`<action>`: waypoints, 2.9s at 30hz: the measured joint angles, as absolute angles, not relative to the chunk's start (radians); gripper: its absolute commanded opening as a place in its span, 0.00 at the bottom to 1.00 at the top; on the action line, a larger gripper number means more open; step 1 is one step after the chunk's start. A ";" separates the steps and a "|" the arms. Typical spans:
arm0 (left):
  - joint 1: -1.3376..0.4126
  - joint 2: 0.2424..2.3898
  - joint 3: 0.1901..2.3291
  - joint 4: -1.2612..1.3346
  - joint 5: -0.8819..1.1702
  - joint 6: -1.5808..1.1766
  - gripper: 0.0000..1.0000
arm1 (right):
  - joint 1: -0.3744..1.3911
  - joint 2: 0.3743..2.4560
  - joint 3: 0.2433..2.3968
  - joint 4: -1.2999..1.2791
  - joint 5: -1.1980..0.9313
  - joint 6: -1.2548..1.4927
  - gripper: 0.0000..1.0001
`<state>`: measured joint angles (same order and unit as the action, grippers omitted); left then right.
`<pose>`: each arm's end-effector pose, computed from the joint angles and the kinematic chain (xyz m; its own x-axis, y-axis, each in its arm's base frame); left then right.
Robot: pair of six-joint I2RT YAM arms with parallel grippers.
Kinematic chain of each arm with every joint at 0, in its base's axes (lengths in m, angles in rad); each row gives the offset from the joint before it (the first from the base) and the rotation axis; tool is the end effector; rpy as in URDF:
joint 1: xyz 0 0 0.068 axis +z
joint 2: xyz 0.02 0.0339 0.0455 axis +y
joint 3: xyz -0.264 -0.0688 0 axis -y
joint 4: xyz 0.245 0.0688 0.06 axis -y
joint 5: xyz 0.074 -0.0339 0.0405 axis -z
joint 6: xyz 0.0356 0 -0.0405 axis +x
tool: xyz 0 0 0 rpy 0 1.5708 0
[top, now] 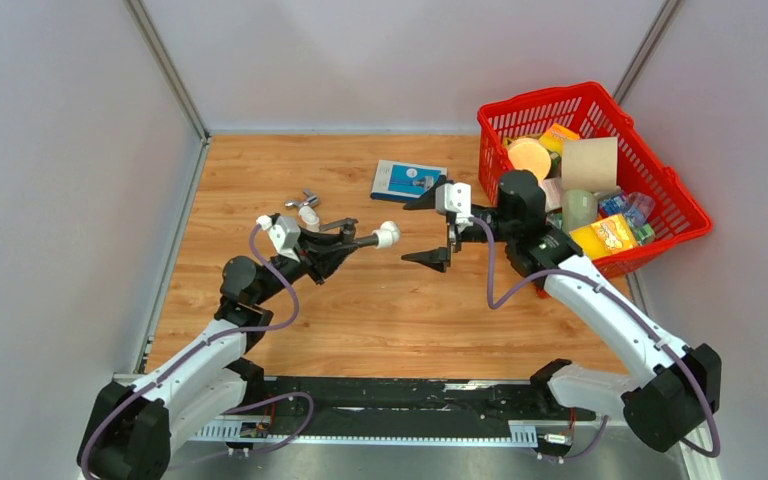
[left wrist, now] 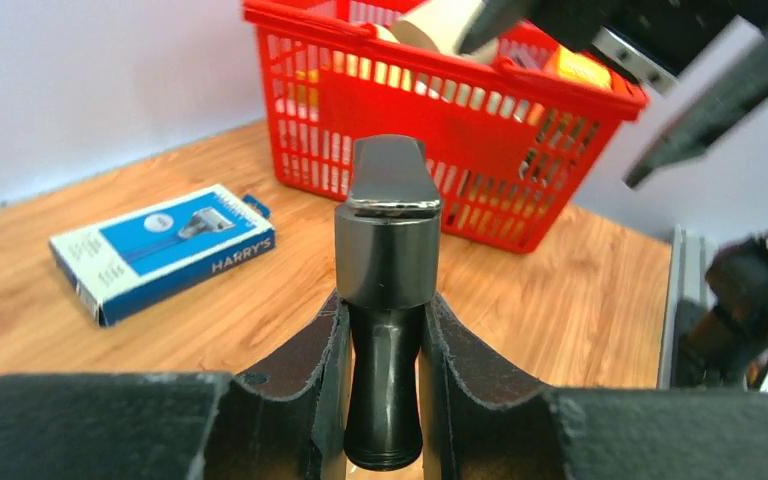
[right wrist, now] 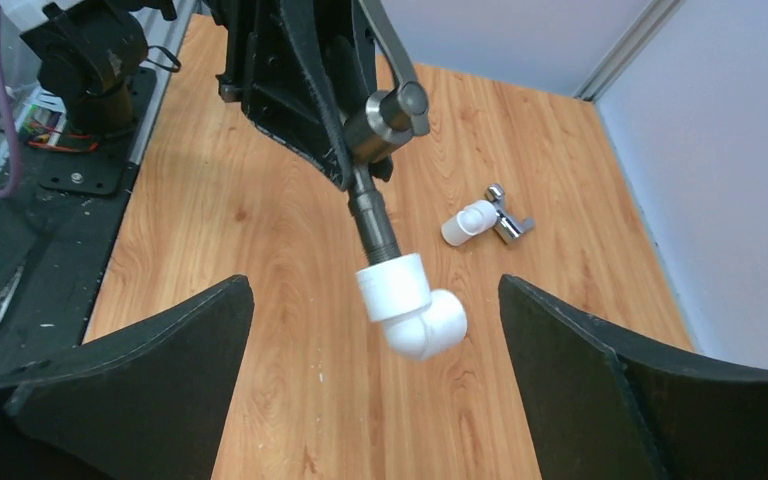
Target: Install the water faucets
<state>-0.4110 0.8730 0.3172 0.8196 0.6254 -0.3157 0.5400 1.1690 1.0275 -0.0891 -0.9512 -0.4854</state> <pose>0.1654 -0.0948 0.2643 -0.0342 -0.2597 -0.9651 0.8746 0.4595 -0.1546 0.2080 0.1585 0.3597 0.2831 -0.1462 -0.9479 -0.9568 0.0253 -0.2896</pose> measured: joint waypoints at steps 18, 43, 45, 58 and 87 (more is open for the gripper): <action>-0.336 0.823 0.362 0.729 0.552 -0.870 0.00 | 0.582 1.028 0.664 0.435 -0.820 -0.555 0.97; -0.333 0.890 0.420 0.888 0.695 -1.172 0.00 | 0.582 1.145 0.781 0.455 -0.960 -0.576 0.75; -0.333 0.891 0.420 0.895 0.698 -1.181 0.00 | 0.582 1.146 0.781 0.455 -0.965 -0.574 0.73; -0.333 0.901 0.454 0.926 0.706 -1.220 0.00 | 0.589 1.175 0.807 0.469 -0.989 -0.548 0.64; -0.341 0.918 0.453 0.987 0.676 -1.217 0.00 | 0.601 1.229 0.841 0.545 -1.020 -0.362 0.00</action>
<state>-0.3408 0.9180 0.4534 0.9871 0.6758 -1.2171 0.6010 1.2289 0.8410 0.5446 -1.0199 -0.3622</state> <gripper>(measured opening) 0.314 0.419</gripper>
